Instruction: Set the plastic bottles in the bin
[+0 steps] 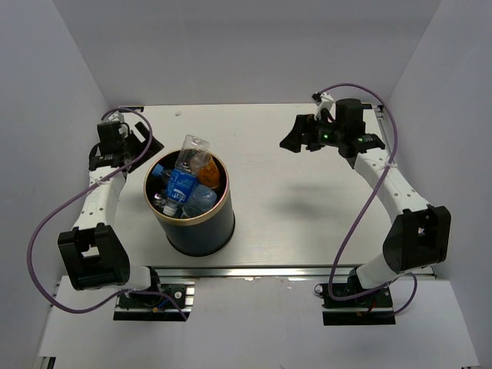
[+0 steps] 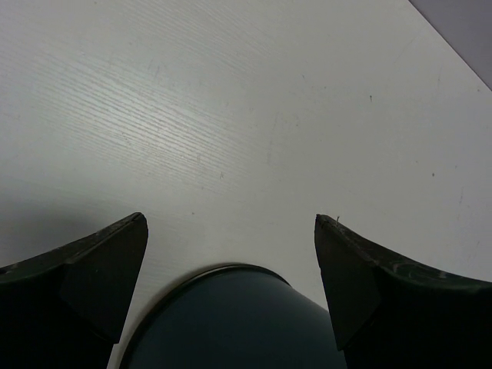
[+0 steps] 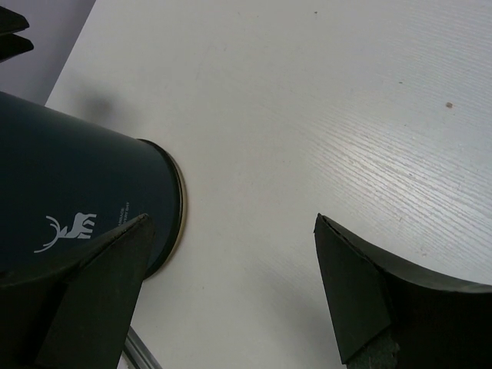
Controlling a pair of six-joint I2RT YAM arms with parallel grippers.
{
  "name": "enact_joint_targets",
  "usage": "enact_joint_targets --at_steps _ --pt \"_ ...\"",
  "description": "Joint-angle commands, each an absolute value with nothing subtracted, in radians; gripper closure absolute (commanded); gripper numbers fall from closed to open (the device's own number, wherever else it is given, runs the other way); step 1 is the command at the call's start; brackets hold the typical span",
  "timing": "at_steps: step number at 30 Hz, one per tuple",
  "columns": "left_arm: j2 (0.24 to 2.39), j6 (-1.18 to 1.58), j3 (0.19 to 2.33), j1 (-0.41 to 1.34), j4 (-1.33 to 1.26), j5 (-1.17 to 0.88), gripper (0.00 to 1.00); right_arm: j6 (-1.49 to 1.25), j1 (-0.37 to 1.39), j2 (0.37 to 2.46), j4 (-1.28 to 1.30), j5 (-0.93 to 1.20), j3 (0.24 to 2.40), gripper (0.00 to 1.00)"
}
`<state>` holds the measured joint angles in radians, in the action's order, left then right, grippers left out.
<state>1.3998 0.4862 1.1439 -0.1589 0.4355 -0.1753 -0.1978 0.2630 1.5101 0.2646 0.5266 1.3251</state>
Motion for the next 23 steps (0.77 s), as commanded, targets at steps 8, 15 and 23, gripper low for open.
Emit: enact_joint_targets --at_steps 8,15,23 --pt "1.345 0.449 1.109 -0.204 0.419 -0.264 0.02 -0.267 0.252 1.537 0.178 0.548 1.301 0.1" --pt "1.362 0.437 1.112 -0.209 0.416 -0.275 0.02 -0.288 0.252 1.516 0.14 0.525 1.261 0.11" --pt "1.358 0.433 1.112 -0.212 0.41 -0.267 0.02 -0.298 0.245 1.488 0.121 0.489 1.238 0.1"
